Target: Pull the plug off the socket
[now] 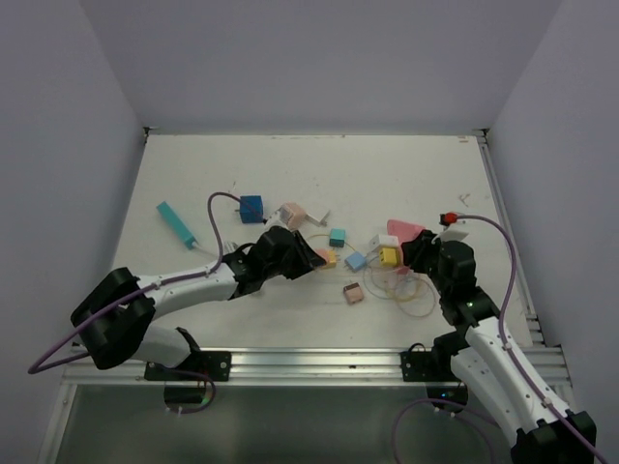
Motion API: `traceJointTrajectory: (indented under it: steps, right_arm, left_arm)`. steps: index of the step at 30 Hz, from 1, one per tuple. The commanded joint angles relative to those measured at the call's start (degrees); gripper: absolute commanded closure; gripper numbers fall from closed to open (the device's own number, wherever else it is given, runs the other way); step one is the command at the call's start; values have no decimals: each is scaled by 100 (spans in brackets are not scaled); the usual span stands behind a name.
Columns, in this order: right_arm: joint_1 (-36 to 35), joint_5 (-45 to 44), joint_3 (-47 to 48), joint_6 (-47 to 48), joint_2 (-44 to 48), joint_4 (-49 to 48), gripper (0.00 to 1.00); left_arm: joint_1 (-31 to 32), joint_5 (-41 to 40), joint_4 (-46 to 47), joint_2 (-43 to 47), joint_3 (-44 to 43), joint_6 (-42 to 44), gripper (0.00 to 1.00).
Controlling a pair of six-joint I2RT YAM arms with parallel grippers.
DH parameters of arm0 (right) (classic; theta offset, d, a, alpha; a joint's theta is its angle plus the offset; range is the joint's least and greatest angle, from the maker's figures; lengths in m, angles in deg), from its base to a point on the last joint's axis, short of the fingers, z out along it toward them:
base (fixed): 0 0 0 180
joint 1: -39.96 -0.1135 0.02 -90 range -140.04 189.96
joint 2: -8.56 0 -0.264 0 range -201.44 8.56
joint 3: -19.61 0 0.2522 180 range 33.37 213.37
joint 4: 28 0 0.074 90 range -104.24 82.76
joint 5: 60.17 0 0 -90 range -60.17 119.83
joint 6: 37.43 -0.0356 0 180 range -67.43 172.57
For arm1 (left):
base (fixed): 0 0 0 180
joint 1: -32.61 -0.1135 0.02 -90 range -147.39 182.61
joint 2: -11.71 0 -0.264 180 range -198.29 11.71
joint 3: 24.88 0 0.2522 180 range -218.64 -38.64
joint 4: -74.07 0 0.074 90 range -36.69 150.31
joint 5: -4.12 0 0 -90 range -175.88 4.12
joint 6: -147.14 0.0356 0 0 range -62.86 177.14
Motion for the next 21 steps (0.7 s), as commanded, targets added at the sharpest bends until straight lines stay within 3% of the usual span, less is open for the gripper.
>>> traceJointTrajectory:
  steps: [1,3,13,15,16,17,19,21]
  right_arm:
    - [-3,102,65,-273,125,-623,100]
    - [-3,129,39,-299,117,-641,100]
    - [-3,602,-23,-387,90,-931,100]
    - [-3,717,-5,-352,99,-984,100]
    - [-3,753,3,-343,90,-1028,100]
    - [-12,892,4,-335,81,-1054,100]
    - [-3,1007,4,-317,55,-1115,100]
    - [-3,1192,4,-326,29,-1177,100]
  left_arm:
    - [-13,284,314,257,549,362,100]
    - [-13,398,507,267,804,449,100]
    - [-13,399,526,-103,972,625,82]
    - [-13,399,482,-77,928,678,74]
    - [-13,399,465,-59,928,687,61]
    - [-13,407,438,-41,919,687,59]
    - [-13,407,377,29,919,696,43]
    - [-13,399,342,125,937,687,34]
